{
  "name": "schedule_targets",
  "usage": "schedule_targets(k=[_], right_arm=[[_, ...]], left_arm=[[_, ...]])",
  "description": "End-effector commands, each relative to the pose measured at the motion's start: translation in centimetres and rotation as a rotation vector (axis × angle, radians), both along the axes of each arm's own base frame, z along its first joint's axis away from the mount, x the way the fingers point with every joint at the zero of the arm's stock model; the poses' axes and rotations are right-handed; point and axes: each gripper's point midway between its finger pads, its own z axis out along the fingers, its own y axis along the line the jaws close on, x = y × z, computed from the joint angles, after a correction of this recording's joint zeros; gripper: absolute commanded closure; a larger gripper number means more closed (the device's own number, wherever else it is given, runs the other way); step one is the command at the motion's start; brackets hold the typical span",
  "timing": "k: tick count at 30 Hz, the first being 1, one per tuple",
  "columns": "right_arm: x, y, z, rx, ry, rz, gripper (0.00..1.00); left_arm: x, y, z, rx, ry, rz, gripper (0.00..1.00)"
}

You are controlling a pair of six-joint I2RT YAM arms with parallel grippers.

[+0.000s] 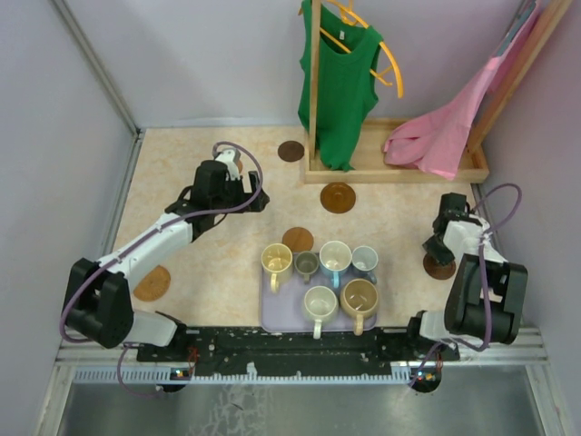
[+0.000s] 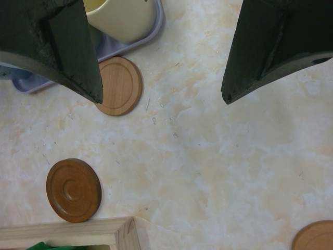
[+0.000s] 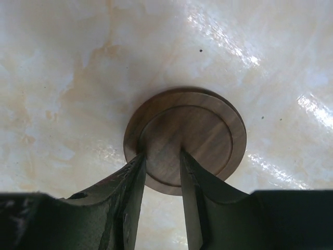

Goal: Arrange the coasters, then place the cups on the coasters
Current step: Move the coaster to the center of the board.

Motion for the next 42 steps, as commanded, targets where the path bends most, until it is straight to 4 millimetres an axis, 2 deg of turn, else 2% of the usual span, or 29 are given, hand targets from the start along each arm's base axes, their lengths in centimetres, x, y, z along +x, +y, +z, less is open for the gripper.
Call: schedule_targets(k=[1,9,14,25,33,42], right_arm=[[1.3,3.3,-1.6,0.099,0.006,0.122,0.64],[4.3,7.7,-1.7,0.104,0.017,0.258,0.65],[6.6,10.2,-1.0,0.088,-0.002,0.331,0.65],[12.1,14.5,-0.4,0.048,0.000,0.468,0.65],[16.0,15.5,-0.2,0.024,-0.021,0.532,0.66],[21.4,16.8,0.2,0.000,-0.071,0.611,0.66]], left_arm=[[0.5,-0.5,0.5,-0.008,-0.010,-0.002,0.00],[0.7,-0.3,0.4,0.006,-0.014,0.010,0.00],[0.8,0.0,0.4,0.024,-0.021,0.016,0.00],[0.1,-0.6,-0.2,-0.001,0.008,-0.001,0.00],[0.5,-0.7,-0.3,0.008,0.010,0.005,0.00],[2.3,-1.9,0.1,-0.012,0.014,0.026,0.00]])
